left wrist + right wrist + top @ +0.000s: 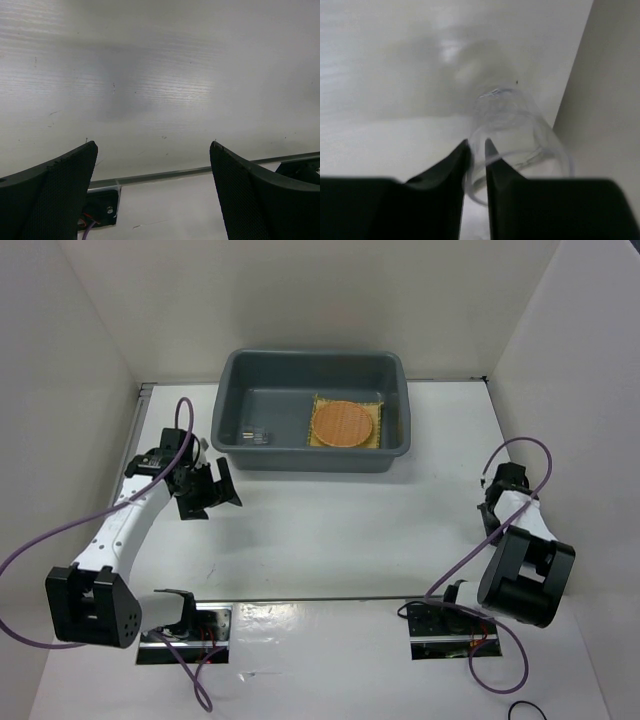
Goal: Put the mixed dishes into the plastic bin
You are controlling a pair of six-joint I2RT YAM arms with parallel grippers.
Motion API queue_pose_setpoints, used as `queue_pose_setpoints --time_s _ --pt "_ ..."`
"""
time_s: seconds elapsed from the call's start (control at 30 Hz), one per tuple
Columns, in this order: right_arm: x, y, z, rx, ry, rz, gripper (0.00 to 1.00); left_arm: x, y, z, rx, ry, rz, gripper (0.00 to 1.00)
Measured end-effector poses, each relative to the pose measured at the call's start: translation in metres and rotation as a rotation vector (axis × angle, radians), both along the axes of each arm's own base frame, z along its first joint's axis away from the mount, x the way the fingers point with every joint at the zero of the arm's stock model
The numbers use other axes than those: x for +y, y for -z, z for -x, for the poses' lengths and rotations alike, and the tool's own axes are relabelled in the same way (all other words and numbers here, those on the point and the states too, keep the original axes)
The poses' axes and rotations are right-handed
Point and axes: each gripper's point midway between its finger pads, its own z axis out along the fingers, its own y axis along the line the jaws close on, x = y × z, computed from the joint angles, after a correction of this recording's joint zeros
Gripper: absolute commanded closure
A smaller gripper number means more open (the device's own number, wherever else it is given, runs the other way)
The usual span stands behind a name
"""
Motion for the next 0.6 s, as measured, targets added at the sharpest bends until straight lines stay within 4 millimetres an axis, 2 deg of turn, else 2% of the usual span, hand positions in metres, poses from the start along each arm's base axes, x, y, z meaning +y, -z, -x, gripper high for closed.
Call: queue_pose_setpoints --time_s 0.07,0.1,0.2,0.27,0.33,0.4,0.47,0.53,0.57,0.6 --pt "0.000 -0.003 -0.005 -0.009 -0.017 -0.005 0.95 0.000 0.001 0.003 -0.003 -0.001 0.001 0.01" --pt "0.000 -0.006 -0.009 -0.022 -0.020 -0.010 0.99 0.000 0.002 0.005 -0.004 -0.003 0.001 0.01" --pt "0.000 -0.024 -0.026 -0.070 -0.035 -0.030 1.00 0.000 0.002 0.008 -0.010 -0.011 0.003 0.01" --pt "0.000 -0.054 -0.049 -0.141 -0.058 -0.034 1.00 0.001 0.000 0.007 -0.018 -0.022 0.002 0.01" --pt "0.011 -0.101 -0.085 -0.254 -0.119 -0.030 1.00 0.003 -0.002 0.007 -0.027 -0.027 -0.005 0.01" --pt "0.043 -0.162 -0.134 -0.428 -0.245 -0.020 1.00 0.004 -0.005 0.007 -0.040 -0.031 -0.014 0.01" --pt "0.101 -0.227 -0.177 -0.598 -0.420 -0.038 1.00 0.006 -0.010 0.004 -0.056 -0.034 -0.026 0.01" --pt "0.169 -0.283 -0.203 -0.739 -0.602 -0.131 1.00 0.010 -0.018 -0.002 -0.082 -0.041 -0.045 0.01" --pt "0.193 -0.301 -0.215 -0.781 -0.660 -0.179 1.00 0.012 -0.022 -0.005 -0.097 -0.044 -0.053 0.01" --pt "0.206 -0.316 -0.223 -0.809 -0.691 -0.210 1.00 0.013 -0.027 -0.008 -0.114 -0.043 -0.065 0.01"
